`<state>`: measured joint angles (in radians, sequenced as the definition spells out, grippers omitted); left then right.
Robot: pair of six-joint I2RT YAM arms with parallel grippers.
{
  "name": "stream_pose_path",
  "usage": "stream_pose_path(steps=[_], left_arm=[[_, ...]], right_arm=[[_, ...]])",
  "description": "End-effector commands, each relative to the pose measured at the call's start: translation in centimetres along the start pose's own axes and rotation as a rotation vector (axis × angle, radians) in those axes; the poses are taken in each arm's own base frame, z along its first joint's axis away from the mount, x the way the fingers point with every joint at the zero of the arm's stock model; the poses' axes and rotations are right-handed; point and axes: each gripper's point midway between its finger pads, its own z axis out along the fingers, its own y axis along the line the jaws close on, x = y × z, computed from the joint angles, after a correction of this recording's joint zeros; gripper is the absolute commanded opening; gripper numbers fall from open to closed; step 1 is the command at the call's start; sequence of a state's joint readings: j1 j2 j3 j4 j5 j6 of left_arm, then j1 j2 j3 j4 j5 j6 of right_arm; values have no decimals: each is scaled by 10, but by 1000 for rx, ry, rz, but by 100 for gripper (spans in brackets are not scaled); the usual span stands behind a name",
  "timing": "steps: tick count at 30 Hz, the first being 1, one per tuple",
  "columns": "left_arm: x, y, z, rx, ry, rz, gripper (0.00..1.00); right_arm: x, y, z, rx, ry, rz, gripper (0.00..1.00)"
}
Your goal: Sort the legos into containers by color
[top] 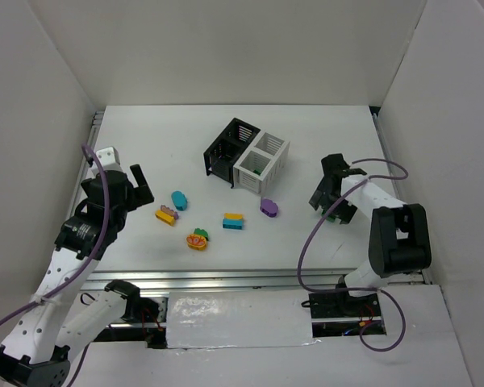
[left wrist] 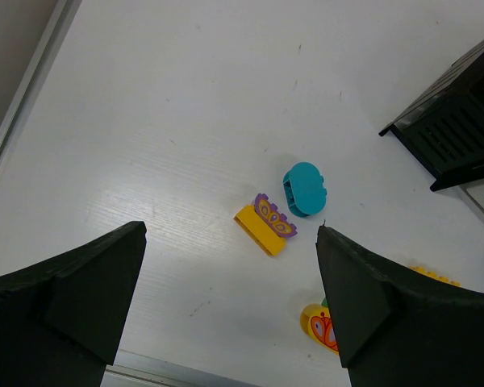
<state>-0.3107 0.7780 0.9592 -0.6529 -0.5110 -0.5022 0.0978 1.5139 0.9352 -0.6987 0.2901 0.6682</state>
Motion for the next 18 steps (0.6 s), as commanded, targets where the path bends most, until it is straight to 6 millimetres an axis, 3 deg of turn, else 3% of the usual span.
stream_pose_path(steps=[1,13,18], left_arm=[[-9,-5,-1,19,-27,-11,100],[-9,-7,-2,33,-28,-9,100],[-8,-8,-2,39,-27,-7,100]], right_arm=[[3,2,12,8,11,1,95],[-4,11,30,-26,79,-33,85],[-7,10,33,-27,65,-43,60]])
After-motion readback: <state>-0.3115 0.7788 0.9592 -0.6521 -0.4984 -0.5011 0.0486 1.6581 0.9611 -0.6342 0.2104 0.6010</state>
